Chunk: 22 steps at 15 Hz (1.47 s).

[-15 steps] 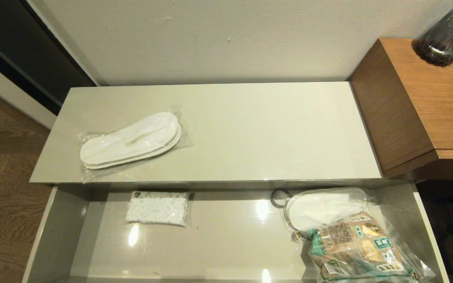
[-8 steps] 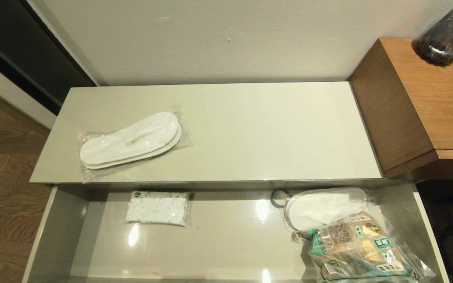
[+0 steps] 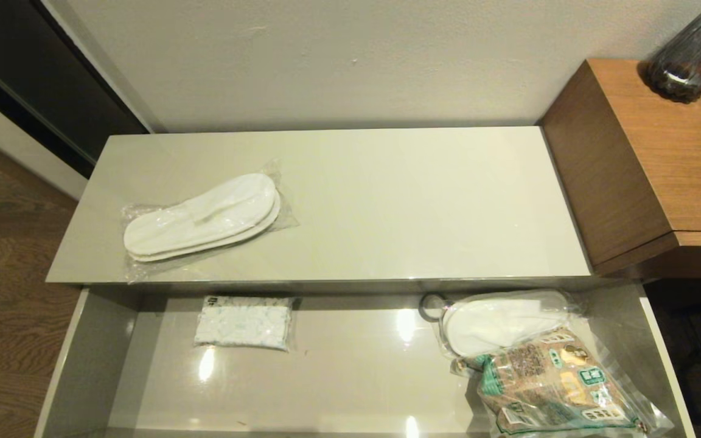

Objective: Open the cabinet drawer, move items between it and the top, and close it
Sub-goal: Close the drawer

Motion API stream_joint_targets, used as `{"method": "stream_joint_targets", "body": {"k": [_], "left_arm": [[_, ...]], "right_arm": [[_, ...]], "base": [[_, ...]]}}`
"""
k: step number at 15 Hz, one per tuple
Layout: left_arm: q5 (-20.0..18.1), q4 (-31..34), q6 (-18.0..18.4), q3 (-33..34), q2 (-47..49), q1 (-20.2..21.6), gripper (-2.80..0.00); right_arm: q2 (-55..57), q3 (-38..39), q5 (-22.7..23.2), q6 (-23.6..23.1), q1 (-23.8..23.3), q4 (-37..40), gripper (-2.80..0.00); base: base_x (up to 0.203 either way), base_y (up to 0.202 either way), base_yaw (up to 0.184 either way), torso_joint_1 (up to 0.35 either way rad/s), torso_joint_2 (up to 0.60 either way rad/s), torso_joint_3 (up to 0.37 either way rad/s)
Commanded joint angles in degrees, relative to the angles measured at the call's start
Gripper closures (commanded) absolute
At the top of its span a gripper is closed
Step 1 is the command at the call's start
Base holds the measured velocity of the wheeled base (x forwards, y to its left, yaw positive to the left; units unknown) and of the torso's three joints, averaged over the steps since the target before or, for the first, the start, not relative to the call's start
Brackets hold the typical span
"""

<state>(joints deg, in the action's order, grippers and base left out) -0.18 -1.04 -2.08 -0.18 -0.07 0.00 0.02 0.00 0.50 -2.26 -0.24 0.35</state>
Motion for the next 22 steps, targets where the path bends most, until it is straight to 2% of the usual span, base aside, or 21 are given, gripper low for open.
{"method": "stream_joint_targets", "body": {"k": [1,8,22], "left_arm": [[0.01,-0.02,-0.02,0.01,0.16,0.07,0.00],[0.01,-0.02,-0.02,0.01,0.16,0.00,0.00],[0.01,-0.02,-0.02,0.01,0.16,0.04,0.00]], "right_arm": [[-0.02,0.00,0.10,-0.03,-0.02,0.00,0.00],[0.00,0.04,-0.33,2.01,-0.02,-0.32,0.00],[0.06,0.00,-0.33,2.34,-0.02,-0.32,0.00]], "base": [[0.000,0.000,0.000,0.000,0.00,0.000],[0.000,0.000,0.000,0.000,0.00,0.000],[0.000,0.000,0.000,0.000,0.00,0.000]]}}
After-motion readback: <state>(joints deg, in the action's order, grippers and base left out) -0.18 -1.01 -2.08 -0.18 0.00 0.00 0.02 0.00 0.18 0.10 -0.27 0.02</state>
